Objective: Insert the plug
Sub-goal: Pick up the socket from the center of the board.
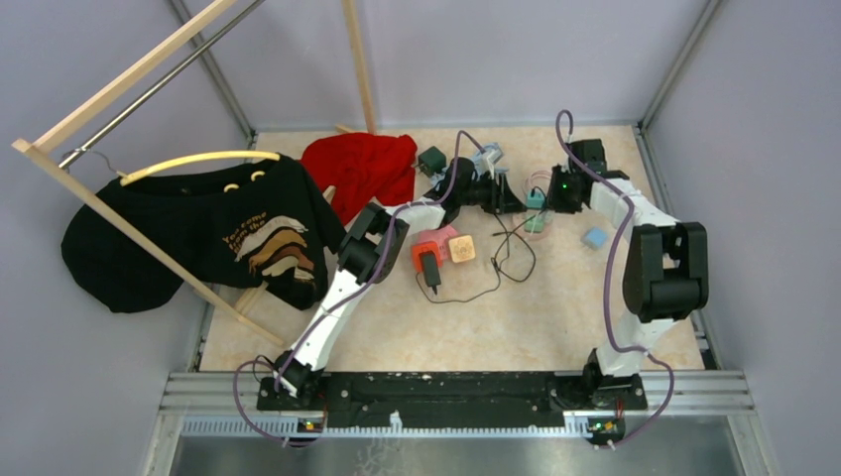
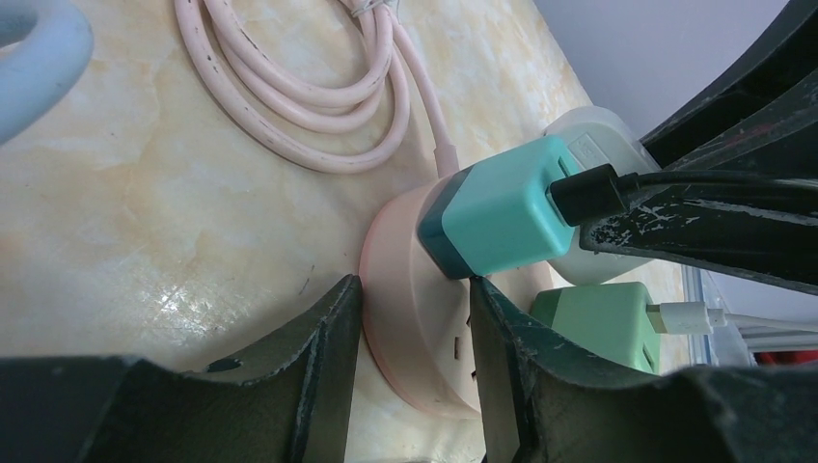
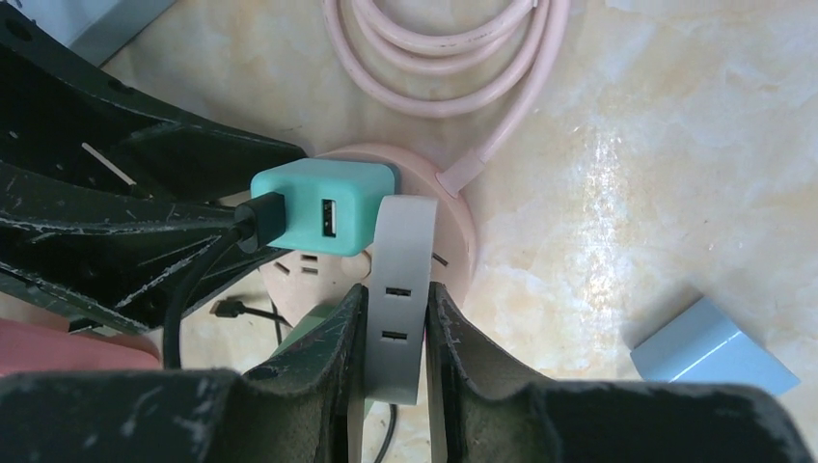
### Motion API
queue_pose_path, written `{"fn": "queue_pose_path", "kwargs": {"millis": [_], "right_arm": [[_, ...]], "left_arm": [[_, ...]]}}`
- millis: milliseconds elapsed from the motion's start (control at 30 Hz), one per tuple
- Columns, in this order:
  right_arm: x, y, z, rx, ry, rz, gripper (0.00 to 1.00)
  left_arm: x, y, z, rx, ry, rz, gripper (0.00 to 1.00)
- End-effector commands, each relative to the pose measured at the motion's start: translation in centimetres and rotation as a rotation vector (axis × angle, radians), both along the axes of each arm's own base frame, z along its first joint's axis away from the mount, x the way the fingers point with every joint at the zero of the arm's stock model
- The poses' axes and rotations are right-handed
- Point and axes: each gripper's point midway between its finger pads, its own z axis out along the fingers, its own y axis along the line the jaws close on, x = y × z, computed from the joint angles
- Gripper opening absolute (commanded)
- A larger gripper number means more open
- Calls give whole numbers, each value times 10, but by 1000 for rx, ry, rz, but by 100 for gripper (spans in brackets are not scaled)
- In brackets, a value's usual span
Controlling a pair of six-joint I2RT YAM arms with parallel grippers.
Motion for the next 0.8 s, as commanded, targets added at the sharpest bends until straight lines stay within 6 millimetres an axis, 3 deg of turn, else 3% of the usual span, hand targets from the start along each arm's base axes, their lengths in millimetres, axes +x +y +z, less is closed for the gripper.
{"fn": "queue_pose_path", "kwargs": {"millis": [0,133,200,367,467,667,767], "right_arm": [[-93,85,-87,305,363,174,0],[-94,74,-95,264,353,131,0],[-84,62,-84,236,308,84,0],[-43,28,-5,134,93,-17,0],[-32,24,24,121,27,-16,0],[-40,22,20,108,42,-8,0],[-44,22,19,115,39,-19,11]], "left_arm": [[-62,-28,-52,70,134,-132,50],[-64,-27,-55,82,139,-132,50],[-64,-26,-53,86,140,-131,50],[-54,-20,-34,89,112,-98,50],[-45,-15,-31,118,99,-63,53],[-39,-10,-24,117,89,-56,53],[-36,-10,-20,118,77,-48,53]]}}
